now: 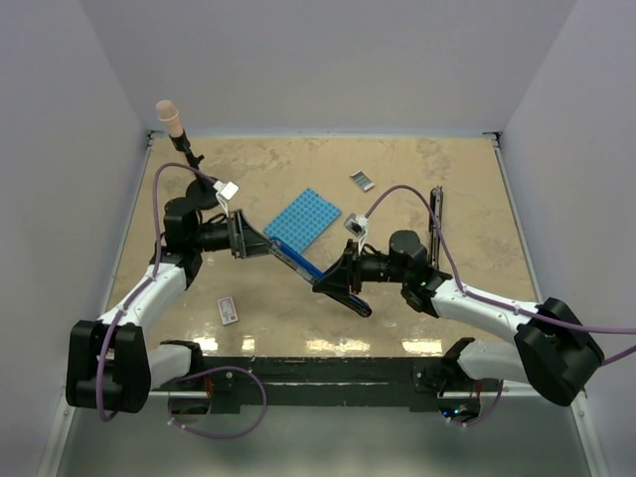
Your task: Unload the staples from the stapler
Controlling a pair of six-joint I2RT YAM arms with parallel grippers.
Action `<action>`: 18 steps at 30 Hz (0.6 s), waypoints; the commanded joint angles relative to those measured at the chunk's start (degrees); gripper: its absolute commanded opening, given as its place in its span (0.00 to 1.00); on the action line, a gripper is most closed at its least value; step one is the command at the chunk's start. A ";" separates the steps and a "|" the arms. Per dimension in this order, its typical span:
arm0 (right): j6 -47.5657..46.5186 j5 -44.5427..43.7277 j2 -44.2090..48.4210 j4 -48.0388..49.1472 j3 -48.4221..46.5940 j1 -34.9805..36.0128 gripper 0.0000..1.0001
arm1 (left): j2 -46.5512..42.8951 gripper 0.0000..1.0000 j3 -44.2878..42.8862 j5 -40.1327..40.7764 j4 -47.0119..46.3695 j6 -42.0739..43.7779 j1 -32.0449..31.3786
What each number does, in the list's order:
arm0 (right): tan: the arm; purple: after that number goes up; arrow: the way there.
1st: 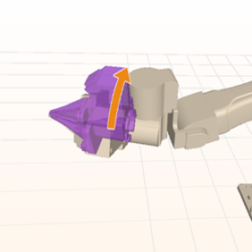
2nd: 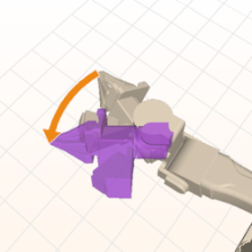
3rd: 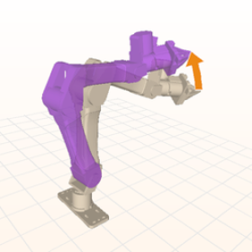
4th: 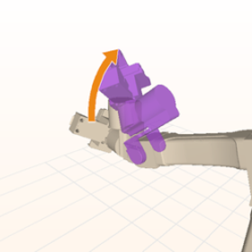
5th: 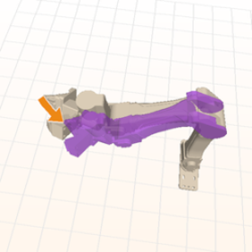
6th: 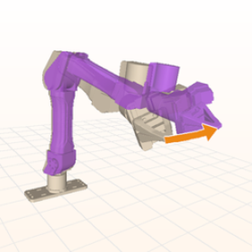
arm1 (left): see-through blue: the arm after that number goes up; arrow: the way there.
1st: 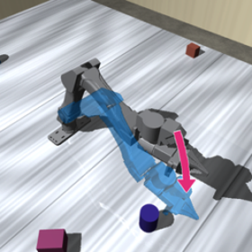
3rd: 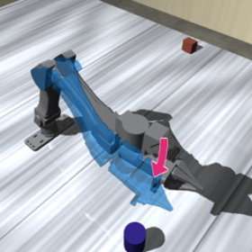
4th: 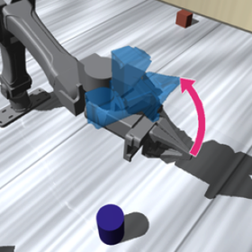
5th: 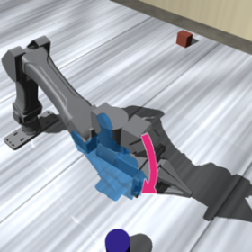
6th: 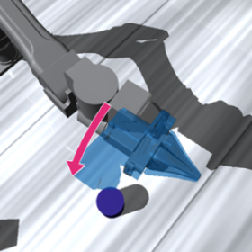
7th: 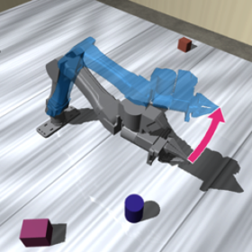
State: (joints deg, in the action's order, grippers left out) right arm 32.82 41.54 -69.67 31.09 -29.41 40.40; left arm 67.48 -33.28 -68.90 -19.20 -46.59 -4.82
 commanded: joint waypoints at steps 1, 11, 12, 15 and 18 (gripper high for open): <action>2.33 -1.11 0.24 -1.30 3.65 -2.00 0.00 | -2.79 0.60 -6.45 8.25 10.31 8.43 1.83; 6.57 -2.51 -2.14 2.67 2.78 -2.34 0.00 | -0.07 0.55 5.92 0.53 -20.49 -13.50 1.48; 5.25 -3.04 -2.05 1.27 2.34 -2.78 0.00 | -0.07 0.54 5.59 -0.08 -20.35 -13.70 1.48; 1.99 -3.75 -1.61 -2.26 2.07 -4.71 0.00 | -0.25 0.53 -1.42 3.40 2.51 4.03 1.48; 3.13 -2.52 -1.17 0.02 3.57 -5.68 0.00 | 0.11 0.54 -7.15 6.67 20.94 13.45 1.65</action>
State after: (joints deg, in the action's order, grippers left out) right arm 36.84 42.92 -71.88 33.47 -27.53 38.54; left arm 68.07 -31.75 -66.35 -14.24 -44.53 -4.99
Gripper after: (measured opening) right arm 0.375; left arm 0.534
